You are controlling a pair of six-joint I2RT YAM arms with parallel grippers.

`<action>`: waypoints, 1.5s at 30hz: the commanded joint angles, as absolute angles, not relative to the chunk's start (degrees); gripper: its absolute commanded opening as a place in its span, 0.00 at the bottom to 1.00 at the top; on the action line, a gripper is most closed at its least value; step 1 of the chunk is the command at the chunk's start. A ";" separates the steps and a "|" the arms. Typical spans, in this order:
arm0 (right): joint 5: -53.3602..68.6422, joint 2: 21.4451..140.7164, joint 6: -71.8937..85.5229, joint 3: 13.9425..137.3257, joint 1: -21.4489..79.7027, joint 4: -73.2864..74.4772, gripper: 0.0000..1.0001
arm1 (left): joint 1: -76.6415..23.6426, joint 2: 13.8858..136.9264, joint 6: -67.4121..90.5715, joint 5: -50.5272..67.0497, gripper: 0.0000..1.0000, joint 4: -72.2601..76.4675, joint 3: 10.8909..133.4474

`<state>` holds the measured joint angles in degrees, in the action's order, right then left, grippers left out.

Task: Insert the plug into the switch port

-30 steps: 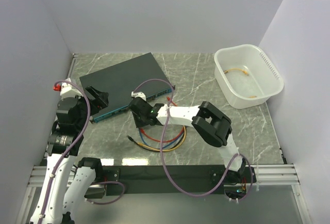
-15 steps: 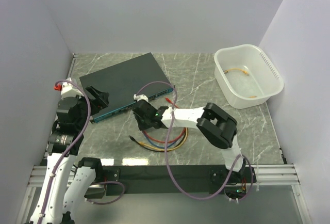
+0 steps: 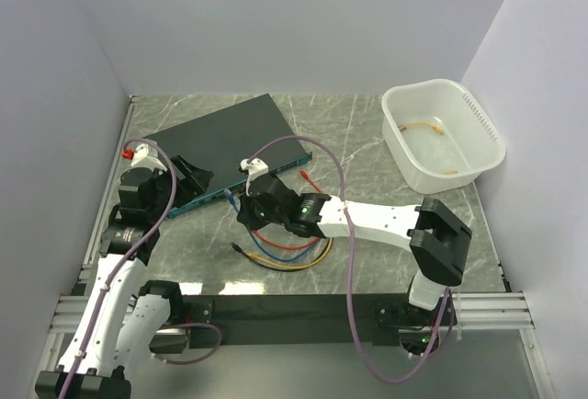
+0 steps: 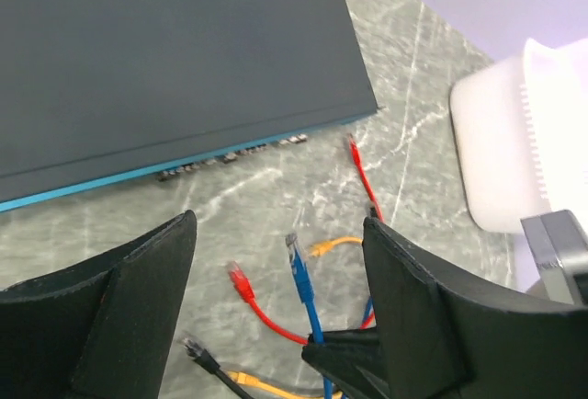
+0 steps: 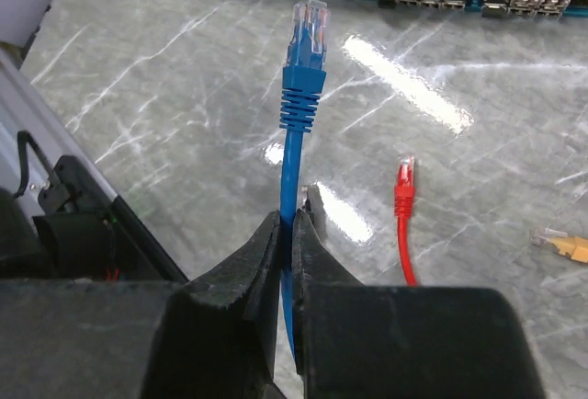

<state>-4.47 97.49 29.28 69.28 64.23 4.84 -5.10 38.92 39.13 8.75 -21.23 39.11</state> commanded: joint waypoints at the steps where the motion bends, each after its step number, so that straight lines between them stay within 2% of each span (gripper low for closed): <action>1: -3.96 94.49 28.21 67.24 64.95 1.94 0.00 | -5.45 39.02 42.45 13.01 0.78 -15.12 37.80; 4: -3.34 93.26 28.13 66.18 65.13 0.97 0.00 | -5.80 39.46 43.77 13.97 0.76 -12.75 36.22; 8: -2.73 91.50 27.86 64.78 65.39 0.09 0.00 | -6.33 40.34 45.09 15.03 0.67 -9.59 34.28; 15: -2.46 89.56 27.51 62.84 65.65 -2.28 0.00 | -7.21 41.83 46.49 14.85 0.64 -7.47 32.26; 25: -2.72 88.33 27.33 62.67 65.74 -2.90 0.00 | -7.91 42.89 47.99 16.88 0.52 -4.31 29.88; 45: -3.52 89.47 27.33 64.60 65.92 -2.81 0.00 | -12.74 44.38 49.31 13.89 0.42 -3.60 30.06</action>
<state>-2.48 91.09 28.01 62.59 65.49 -0.45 -11.94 44.27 48.38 15.00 -6.37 29.80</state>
